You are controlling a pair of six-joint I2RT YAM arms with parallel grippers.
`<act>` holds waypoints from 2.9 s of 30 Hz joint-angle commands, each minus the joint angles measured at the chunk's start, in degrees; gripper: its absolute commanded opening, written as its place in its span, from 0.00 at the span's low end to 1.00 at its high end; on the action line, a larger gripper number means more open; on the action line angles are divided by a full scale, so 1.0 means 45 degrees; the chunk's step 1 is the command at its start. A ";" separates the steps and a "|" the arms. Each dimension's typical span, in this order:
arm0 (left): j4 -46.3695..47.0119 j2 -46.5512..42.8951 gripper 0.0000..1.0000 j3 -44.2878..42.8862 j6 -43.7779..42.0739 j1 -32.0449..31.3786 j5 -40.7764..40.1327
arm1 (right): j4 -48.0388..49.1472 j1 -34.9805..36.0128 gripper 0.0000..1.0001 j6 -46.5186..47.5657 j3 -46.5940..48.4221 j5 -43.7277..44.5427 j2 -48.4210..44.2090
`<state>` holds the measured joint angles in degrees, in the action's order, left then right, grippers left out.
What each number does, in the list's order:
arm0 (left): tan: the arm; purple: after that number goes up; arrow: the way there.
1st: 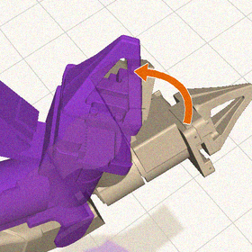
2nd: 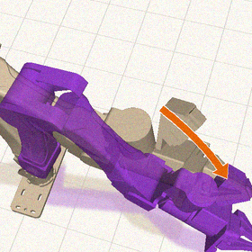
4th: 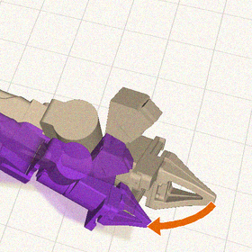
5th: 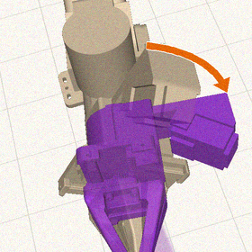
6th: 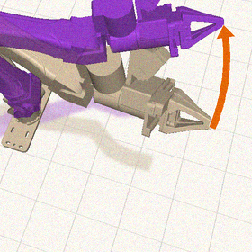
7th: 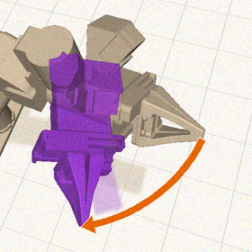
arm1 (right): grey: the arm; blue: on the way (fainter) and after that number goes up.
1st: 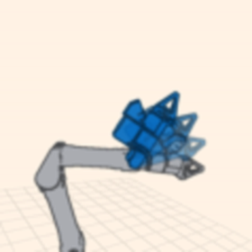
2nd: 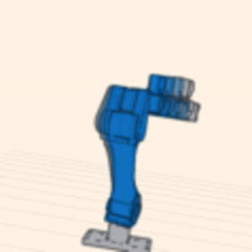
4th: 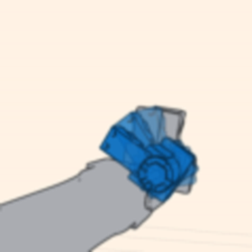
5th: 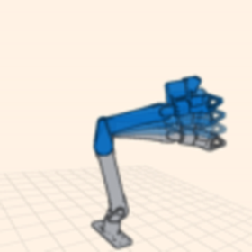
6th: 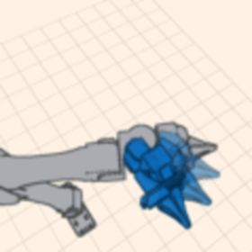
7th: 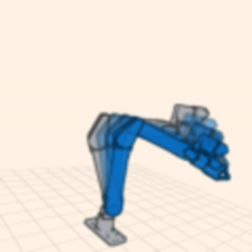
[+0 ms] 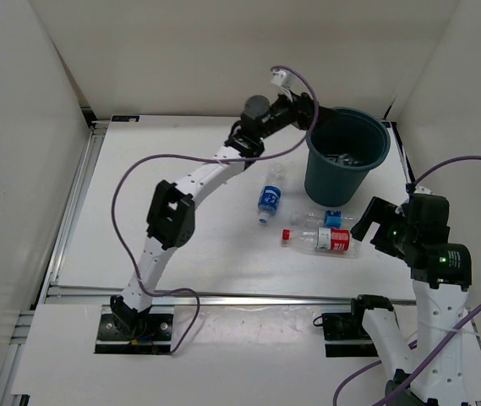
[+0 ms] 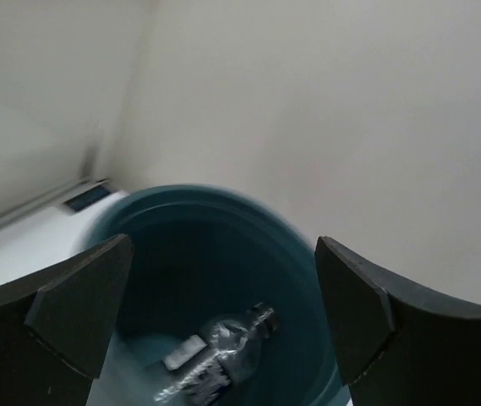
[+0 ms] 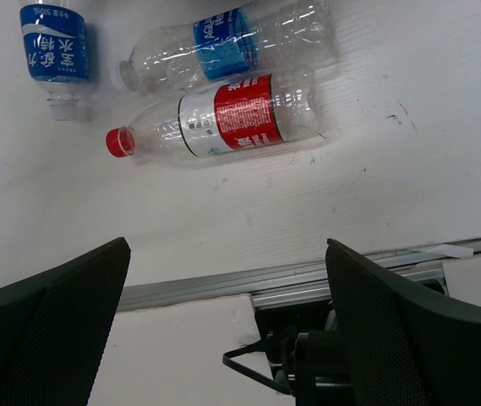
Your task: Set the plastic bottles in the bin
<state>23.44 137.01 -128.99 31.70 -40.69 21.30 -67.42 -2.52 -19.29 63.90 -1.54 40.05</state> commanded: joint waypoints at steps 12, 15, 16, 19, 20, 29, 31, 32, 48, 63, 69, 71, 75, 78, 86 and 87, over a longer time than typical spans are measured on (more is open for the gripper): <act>-0.6731 -0.8162 1.00 0.9481 -0.5486 0.3608 -0.0507 | 0.1525 0.0053 1.00 -0.0205 -0.1133 -0.0497 0.0006; -0.7452 -0.6957 1.00 0.9387 -0.4333 0.3729 0.0714 | 0.1525 0.0053 1.00 -0.0206 -0.1133 -0.0789 0.0006; -0.7455 -0.6719 1.00 0.9271 -0.4176 0.3729 0.0716 | 0.1525 0.0053 1.00 -0.0206 -0.1133 -0.0790 0.0006; -0.7455 -0.5957 1.00 0.8783 -0.4174 0.3437 0.0890 | 0.1525 0.0053 1.00 -0.0206 -0.1133 -0.0908 0.0006; -0.7455 -0.5742 1.00 0.8433 -0.4058 0.3436 0.0892 | 0.1525 0.0053 1.00 -0.0070 -0.1133 -0.0908 0.0006; -0.7942 -0.3730 1.00 0.6559 -0.3666 0.2304 0.1907 | 0.1525 0.0190 1.00 -0.0069 -0.1132 -0.0908 0.0123; -0.8100 -0.3301 1.00 0.6166 -0.3666 0.1915 0.2062 | 0.1525 0.0325 1.00 -0.0069 -0.1133 -0.0908 0.0258; -0.8255 -0.3144 1.00 0.5990 -0.3782 0.1797 0.2199 | 0.1525 0.0327 1.00 0.0047 -0.1133 -0.0908 0.0260; -0.9584 -0.1677 1.00 0.5129 -0.4233 0.1639 0.0736 | 0.1290 0.0327 1.00 0.0165 -0.0899 -0.0517 0.0260; -0.9584 -0.0173 0.74 0.4289 -0.3373 0.1639 0.2786 | 0.1173 0.0327 1.00 0.0282 -0.0665 -0.0283 0.0377; -0.9584 -0.1089 0.37 0.4816 -0.3043 0.2282 0.1676 | 0.1289 0.0327 1.00 0.0282 -0.0547 -0.0283 0.0610; -0.9701 -0.1734 0.34 0.4488 -0.3041 0.2848 0.0699 | 0.1290 0.0327 1.00 0.0282 -0.0547 -0.0283 0.0611; -0.9701 -0.1874 0.31 0.0441 -0.2652 0.3669 -0.0571 | 0.1407 0.0327 1.00 0.0282 -0.0665 -0.0283 0.0611; -0.9585 -0.0626 0.33 -0.3140 -0.2340 0.3807 -0.1430 | 0.1407 0.0327 1.00 0.0282 -0.0665 -0.0283 0.0611; -0.2251 -0.2595 0.25 -0.0946 0.0666 0.3553 -0.2993 | 0.1253 0.0327 1.00 0.0282 -0.0549 -0.0030 0.0611; -0.2241 -0.1880 0.23 -0.1661 0.1172 0.3379 -0.3111 | 0.1251 0.0327 1.00 0.0398 -0.0547 -0.0029 0.0611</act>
<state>2.17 126.10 -137.56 29.71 -22.74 11.25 -62.83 -1.37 -19.00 59.37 -2.90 42.76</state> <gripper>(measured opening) 0.692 0.998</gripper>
